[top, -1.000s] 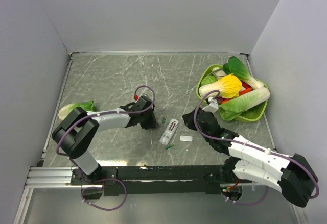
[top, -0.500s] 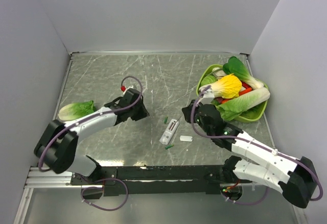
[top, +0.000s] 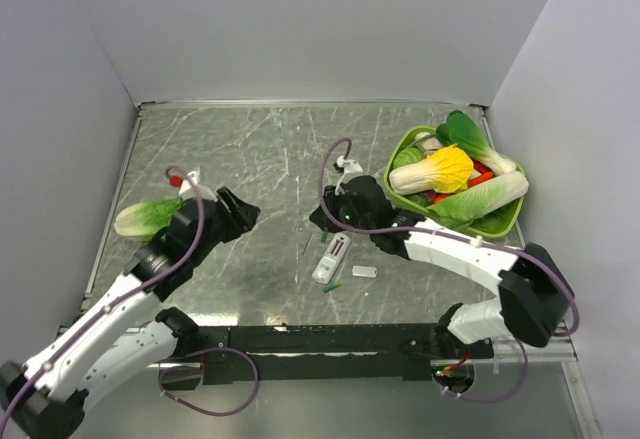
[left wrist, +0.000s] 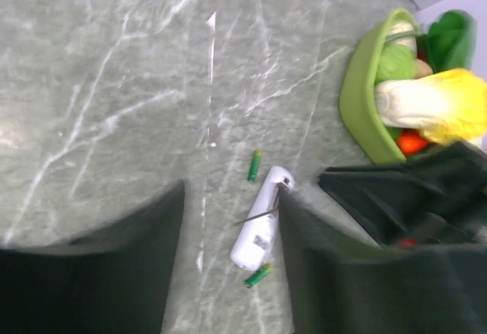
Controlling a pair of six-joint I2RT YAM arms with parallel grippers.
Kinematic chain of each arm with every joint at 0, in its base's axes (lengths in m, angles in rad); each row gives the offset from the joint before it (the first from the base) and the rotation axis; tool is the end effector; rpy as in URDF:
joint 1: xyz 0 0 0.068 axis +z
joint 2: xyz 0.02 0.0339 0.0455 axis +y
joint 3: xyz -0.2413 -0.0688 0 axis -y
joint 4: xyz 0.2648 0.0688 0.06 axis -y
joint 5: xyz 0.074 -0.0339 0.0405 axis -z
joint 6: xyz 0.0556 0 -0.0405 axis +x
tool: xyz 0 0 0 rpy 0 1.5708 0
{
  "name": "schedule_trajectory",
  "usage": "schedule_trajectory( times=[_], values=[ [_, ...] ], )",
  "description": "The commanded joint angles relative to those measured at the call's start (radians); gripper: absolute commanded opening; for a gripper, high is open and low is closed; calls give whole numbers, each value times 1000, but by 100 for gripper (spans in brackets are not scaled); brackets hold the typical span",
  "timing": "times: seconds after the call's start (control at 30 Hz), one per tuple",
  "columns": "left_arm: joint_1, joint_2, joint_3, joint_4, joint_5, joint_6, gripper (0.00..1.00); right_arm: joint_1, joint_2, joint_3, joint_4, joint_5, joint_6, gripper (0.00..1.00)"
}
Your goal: Unload the batteries from the remote control
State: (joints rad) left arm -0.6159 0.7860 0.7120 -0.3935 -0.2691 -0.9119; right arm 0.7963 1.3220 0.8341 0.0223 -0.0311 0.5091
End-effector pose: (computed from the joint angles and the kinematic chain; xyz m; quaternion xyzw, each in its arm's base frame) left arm 0.1978 -0.1219 0.2670 -0.1940 0.8244 -0.2768 0.4541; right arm 0.2354 0.2431 0.2181 -0.1299 0.8411 0.3293 0.4089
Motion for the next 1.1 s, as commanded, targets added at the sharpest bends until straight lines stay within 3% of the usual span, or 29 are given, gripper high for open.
schedule_trajectory(
  times=[0.0, 0.07, 0.3, 0.47, 0.67, 1.0, 1.07],
  values=[
    [1, -160, -77, 30, 57, 88, 70, 6, 100, 49, 154, -139, 143, 5],
    [1, -200, -117, 70, 100, 113, 99, 6, 175, 80, 175, -176, 158, 6],
    [-1, -243, -129, 53, 128, 143, 99, 6, 384, 230, 71, -302, 177, 14],
    [-1, -208, -117, 38, 137, 149, 99, 4, 482, 310, 7, -299, 192, 29],
    [-1, -226, -118, 48, 145, 154, 99, 0, 580, 404, -80, -259, 215, 36],
    [-1, -248, -128, 38, 120, 140, 99, -5, 667, 507, -179, -159, 230, 39],
    [-1, -234, -129, -26, -3, 87, 99, -5, 669, 526, -193, -155, 213, 40]
  ],
)
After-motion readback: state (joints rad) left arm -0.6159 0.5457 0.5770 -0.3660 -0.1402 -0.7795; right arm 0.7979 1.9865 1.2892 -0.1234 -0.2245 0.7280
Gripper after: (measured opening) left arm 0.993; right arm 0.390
